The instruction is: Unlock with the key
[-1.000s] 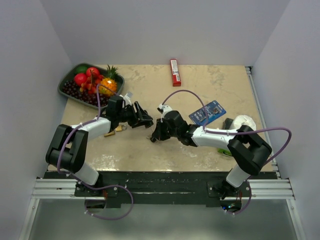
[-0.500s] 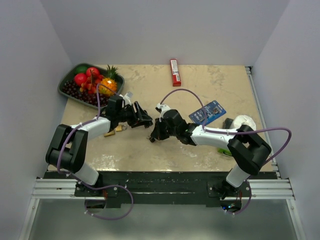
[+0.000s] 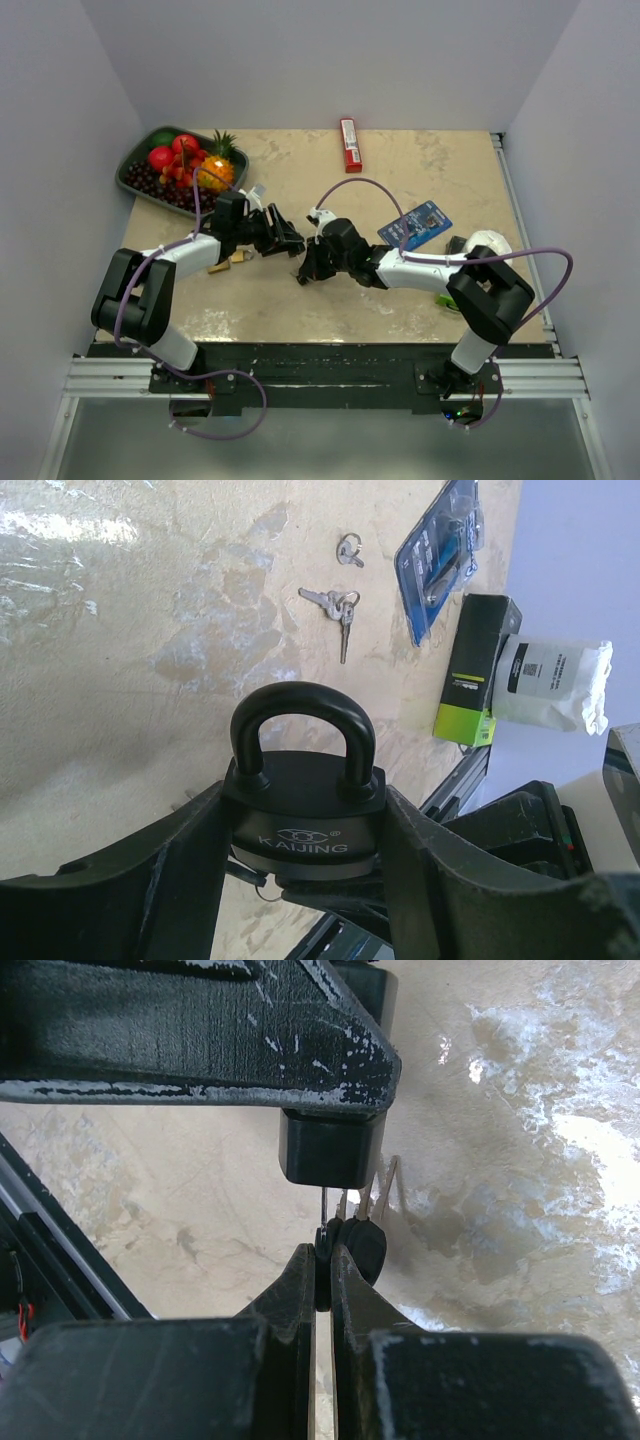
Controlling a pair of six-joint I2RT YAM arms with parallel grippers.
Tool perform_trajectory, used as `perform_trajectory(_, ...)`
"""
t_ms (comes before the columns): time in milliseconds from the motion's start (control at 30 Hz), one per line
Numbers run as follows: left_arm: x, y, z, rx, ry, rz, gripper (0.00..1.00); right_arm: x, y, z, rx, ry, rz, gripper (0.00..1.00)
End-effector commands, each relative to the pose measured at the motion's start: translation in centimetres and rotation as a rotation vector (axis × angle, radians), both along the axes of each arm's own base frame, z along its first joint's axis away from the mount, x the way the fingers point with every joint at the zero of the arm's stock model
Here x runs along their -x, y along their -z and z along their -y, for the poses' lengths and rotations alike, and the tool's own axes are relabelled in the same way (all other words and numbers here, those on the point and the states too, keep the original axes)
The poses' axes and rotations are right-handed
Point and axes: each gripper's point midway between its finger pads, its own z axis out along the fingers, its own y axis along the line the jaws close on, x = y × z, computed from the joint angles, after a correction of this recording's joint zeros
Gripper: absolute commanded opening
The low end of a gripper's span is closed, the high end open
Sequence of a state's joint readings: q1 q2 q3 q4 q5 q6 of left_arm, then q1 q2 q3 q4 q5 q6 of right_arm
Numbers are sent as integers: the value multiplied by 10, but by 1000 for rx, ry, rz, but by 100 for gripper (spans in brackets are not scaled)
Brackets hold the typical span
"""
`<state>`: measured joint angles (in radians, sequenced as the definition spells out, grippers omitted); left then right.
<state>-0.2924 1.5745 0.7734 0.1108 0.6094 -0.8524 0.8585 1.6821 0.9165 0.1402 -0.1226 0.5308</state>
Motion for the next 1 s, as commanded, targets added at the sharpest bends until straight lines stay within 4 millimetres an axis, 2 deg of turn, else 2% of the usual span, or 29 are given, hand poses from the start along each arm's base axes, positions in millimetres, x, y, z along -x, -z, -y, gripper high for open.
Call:
perform_trajectory(0,-4,-33,11,75,66,79,0,-18,-30,-12,-51,14,87,0)
perform_trajectory(367,-5,-29,10,63,66,77,0,-22,-40,-2,-52,44,114,0)
perform_trajectory(700,-6,-24,10,56,63,68,0,-21,-45,-6,-74,23,120,0)
perform_trajectory(967,-5,-26,10,56,67,75,0,-24,-42,-8,-67,28,121,0)
